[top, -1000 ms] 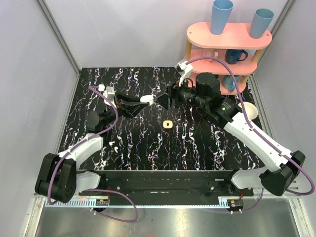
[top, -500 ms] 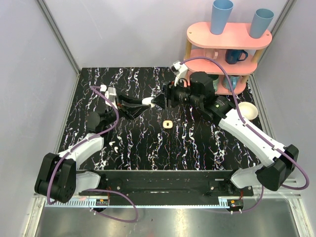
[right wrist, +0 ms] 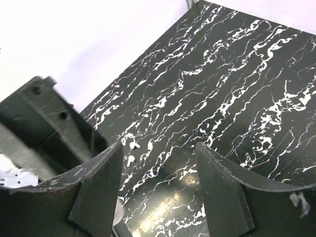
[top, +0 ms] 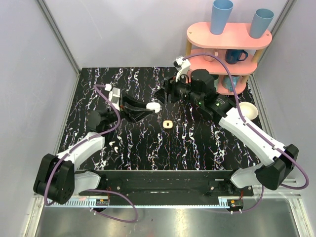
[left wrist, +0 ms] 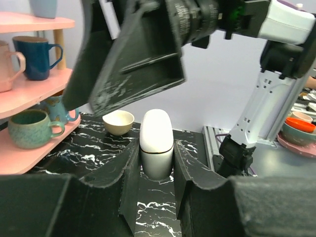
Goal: Insert the wireless bluetooth earbuds into the charging case
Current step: Open the charging case.
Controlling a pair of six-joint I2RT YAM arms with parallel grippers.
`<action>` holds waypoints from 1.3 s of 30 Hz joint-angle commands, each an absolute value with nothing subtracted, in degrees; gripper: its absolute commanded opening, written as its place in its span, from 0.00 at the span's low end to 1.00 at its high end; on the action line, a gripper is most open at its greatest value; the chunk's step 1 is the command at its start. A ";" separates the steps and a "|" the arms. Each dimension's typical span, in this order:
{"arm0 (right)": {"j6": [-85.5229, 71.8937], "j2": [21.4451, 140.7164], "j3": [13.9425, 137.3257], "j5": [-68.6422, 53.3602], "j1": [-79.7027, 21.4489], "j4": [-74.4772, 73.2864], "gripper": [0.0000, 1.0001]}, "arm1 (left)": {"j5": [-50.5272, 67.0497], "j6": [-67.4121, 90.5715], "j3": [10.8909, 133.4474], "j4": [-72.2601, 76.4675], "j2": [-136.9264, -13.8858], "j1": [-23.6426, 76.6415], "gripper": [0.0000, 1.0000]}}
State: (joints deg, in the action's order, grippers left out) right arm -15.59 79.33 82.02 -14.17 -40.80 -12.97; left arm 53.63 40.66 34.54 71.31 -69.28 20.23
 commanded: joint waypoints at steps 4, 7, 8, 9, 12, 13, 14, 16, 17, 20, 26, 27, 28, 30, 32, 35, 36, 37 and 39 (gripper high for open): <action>-13.63 80.07 86.04 -9.93 -40.34 -11.60 0.68 | 57.31 41.66 36.48 95.36 -65.57 20.74 0.00; -12.39 77.62 83.60 -15.20 -40.34 -7.15 0.71 | 55.03 40.09 35.51 94.84 -65.39 20.65 0.00; -12.74 75.43 80.97 -15.64 -40.34 -5.47 0.71 | 54.85 39.64 34.90 94.75 -65.48 20.65 0.00; -12.83 74.45 79.90 -15.73 -40.43 -4.23 0.72 | 54.50 39.38 34.81 93.96 -65.57 20.65 0.00; -10.99 72.78 79.71 -20.55 -40.34 -4.48 0.72 | 54.23 38.50 34.81 92.73 -65.57 20.65 0.00; -11.07 72.60 79.98 -21.52 -40.34 -5.18 0.72 | 53.71 38.06 34.80 92.72 -65.57 20.65 0.00; -10.90 72.51 79.98 -24.06 -40.34 -5.53 0.71 | 53.27 37.97 34.63 92.72 -65.57 20.65 0.00; -10.81 72.07 79.19 -26.09 -40.43 -5.62 0.70 | 52.38 37.36 34.89 92.11 -65.74 20.65 0.00; -10.64 71.90 78.93 -27.93 -40.52 -5.71 0.69 | 52.12 37.09 35.07 91.59 -65.83 20.65 0.00; -10.64 71.37 77.78 -28.21 -40.52 -5.71 0.70 | 51.94 36.39 35.68 90.53 -65.74 20.65 0.00; -7.91 72.68 78.75 -29.88 -41.04 -9.93 0.68 | 51.15 34.72 36.30 88.68 -65.74 20.65 0.00; -7.65 72.77 78.84 -29.88 -41.13 -10.45 0.68 | 50.89 34.54 36.30 88.68 -65.74 20.65 0.00; -7.30 72.95 79.10 -29.80 -41.22 -10.72 0.68 | 50.80 34.37 36.30 88.68 -65.83 20.65 0.00; -6.59 73.21 79.36 -29.97 -41.22 -11.68 0.68 | 50.45 34.28 36.30 88.77 -65.74 20.57 0.00; -6.33 73.65 79.54 -29.27 -41.22 -11.95 0.68 | 50.62 34.45 36.47 88.86 -65.83 20.65 0.00; -5.80 74.27 79.89 -28.48 -41.40 -12.48 0.67 | 50.63 34.45 36.39 89.03 -65.74 20.65 0.00; -5.63 74.44 79.89 -28.56 -41.48 -12.83 0.67 | 50.80 34.45 36.47 89.03 -65.83 20.65 0.00; -5.45 74.70 80.07 -27.96 -41.48 -12.83 0.67 | 50.71 34.54 36.56 89.03 -65.83 20.57 0.00; -5.45 74.88 79.89 -27.25 -41.48 -12.57 0.67 | 51.41 34.63 36.74 89.12 -65.83 20.65 0.00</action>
